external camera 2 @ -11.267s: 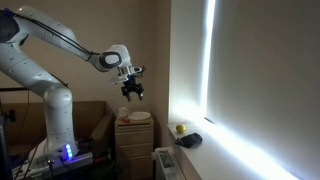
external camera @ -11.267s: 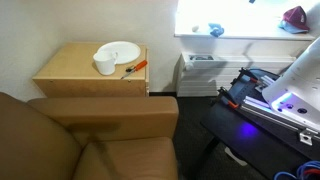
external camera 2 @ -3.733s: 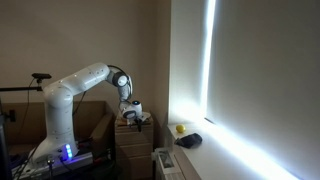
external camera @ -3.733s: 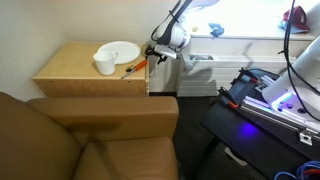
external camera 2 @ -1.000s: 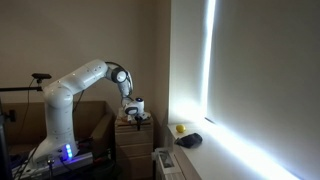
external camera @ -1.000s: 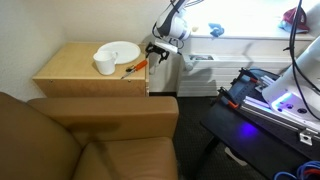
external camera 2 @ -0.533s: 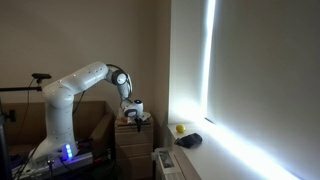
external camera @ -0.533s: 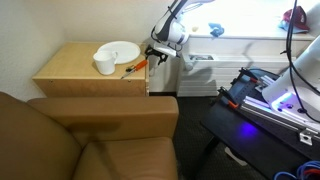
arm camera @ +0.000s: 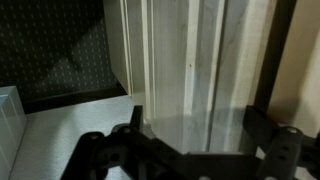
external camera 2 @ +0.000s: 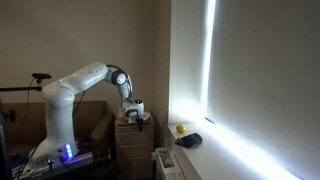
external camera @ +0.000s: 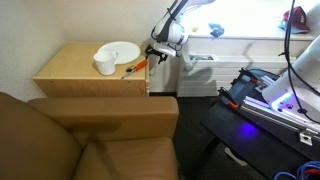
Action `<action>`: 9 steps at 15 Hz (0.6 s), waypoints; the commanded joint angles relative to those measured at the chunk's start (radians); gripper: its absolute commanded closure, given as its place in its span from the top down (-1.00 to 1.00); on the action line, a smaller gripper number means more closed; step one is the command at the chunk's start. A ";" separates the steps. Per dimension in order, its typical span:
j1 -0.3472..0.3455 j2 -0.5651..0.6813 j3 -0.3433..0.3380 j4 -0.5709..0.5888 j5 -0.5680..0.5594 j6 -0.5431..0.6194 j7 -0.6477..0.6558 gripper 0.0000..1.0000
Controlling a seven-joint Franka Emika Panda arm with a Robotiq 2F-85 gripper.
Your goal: Open the first flat drawer of the side cabinet
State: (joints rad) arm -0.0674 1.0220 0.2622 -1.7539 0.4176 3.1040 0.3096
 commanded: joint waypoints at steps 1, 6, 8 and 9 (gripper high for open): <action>0.079 -0.004 -0.140 0.021 0.012 -0.100 0.089 1.00; 0.108 -0.037 -0.249 0.027 0.005 -0.234 0.183 1.00; 0.108 -0.043 -0.288 0.022 0.000 -0.265 0.207 1.00; 0.103 -0.043 -0.300 0.020 0.000 -0.284 0.214 1.00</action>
State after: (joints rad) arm 0.0366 0.9441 0.0409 -1.7400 0.4221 2.8538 0.4794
